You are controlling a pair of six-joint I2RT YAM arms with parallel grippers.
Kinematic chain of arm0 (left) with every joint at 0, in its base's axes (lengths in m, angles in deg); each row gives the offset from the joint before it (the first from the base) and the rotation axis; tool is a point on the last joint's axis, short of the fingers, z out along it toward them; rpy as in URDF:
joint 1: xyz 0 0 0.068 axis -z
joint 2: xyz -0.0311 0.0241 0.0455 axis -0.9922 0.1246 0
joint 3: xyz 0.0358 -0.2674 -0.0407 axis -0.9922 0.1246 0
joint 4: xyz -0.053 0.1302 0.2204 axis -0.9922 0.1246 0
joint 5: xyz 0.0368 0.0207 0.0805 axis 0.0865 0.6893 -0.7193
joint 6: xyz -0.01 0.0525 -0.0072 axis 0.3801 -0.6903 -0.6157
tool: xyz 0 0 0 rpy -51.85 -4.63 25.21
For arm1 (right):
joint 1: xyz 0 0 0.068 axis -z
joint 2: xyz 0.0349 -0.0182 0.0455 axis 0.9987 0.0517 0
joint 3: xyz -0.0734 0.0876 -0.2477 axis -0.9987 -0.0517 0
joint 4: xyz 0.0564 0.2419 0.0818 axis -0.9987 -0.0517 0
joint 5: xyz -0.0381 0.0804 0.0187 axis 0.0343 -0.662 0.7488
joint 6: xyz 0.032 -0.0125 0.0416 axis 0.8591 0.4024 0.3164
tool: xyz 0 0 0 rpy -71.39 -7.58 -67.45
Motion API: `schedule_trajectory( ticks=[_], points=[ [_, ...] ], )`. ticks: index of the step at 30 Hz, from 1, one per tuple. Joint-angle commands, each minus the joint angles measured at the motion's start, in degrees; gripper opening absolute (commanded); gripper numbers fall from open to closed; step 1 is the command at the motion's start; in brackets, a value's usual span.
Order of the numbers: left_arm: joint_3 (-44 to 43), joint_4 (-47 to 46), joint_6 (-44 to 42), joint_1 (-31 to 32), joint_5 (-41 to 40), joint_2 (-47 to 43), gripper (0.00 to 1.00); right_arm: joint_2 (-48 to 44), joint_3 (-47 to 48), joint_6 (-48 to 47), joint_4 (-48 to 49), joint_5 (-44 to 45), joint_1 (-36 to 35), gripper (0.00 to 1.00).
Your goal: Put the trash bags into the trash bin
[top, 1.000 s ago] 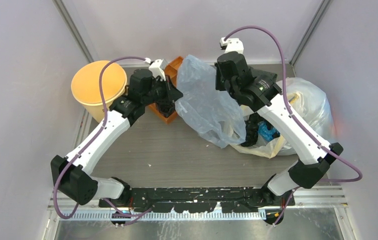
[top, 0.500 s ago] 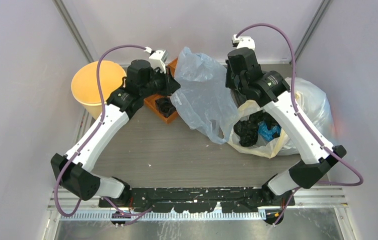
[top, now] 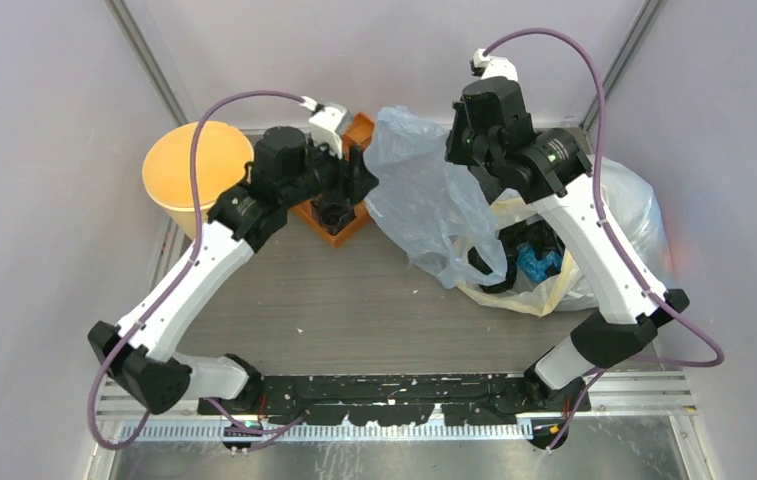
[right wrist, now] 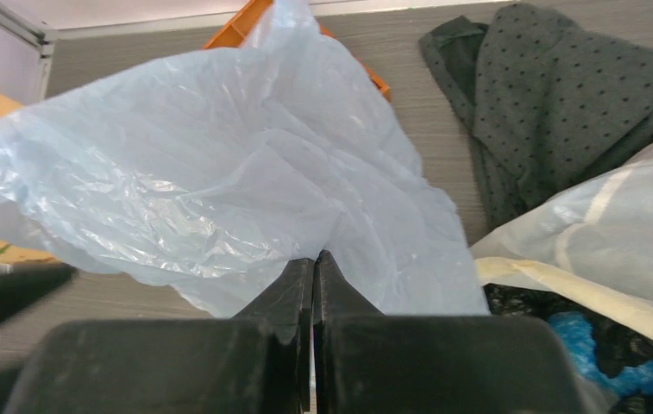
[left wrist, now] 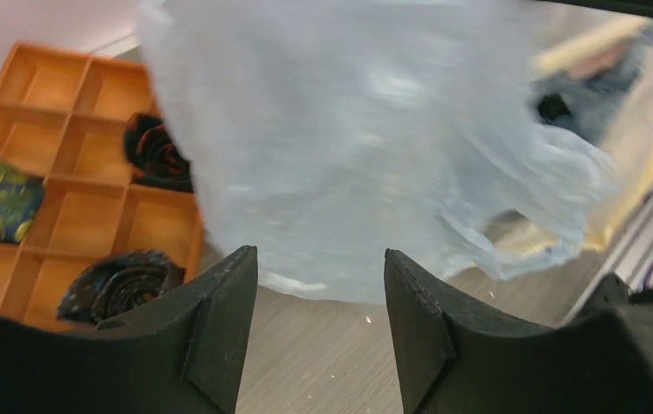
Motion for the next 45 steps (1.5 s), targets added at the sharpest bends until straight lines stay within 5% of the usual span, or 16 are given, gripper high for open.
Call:
schedule_trajectory(
  ticks=[1, 8, 15, 28, 45],
  points=[
    [2.8, -2.7, -6.0, 9.3, -4.6, -7.7, 0.57, 3.4, 5.2, 5.8, -1.5, -2.5, 0.0, 0.01],
    [15.1, -12.5, -9.3, 24.1, -11.9, -12.6, 0.59, 7.7, 11.5, 11.9, -2.3, -6.2, 0.1, 0.01],
    [19.8, -19.4, -15.6, 38.6, -23.4, -6.9, 0.68, 10.3, 14.4, 16.7, -3.3, -5.3, 0.1, 0.01],
    [14.8, -21.5, -10.3, 40.4, -26.4, 6.0, 0.76, 12.0, 17.9, 20.5, -5.0, -4.9, 0.1, 0.01],
    [12.7, -17.9, -5.7, 41.3, -34.8, 9.8, 0.8, 12.7, 19.2, 20.9, -5.6, -4.8, 0.2, 0.01]
  ],
)
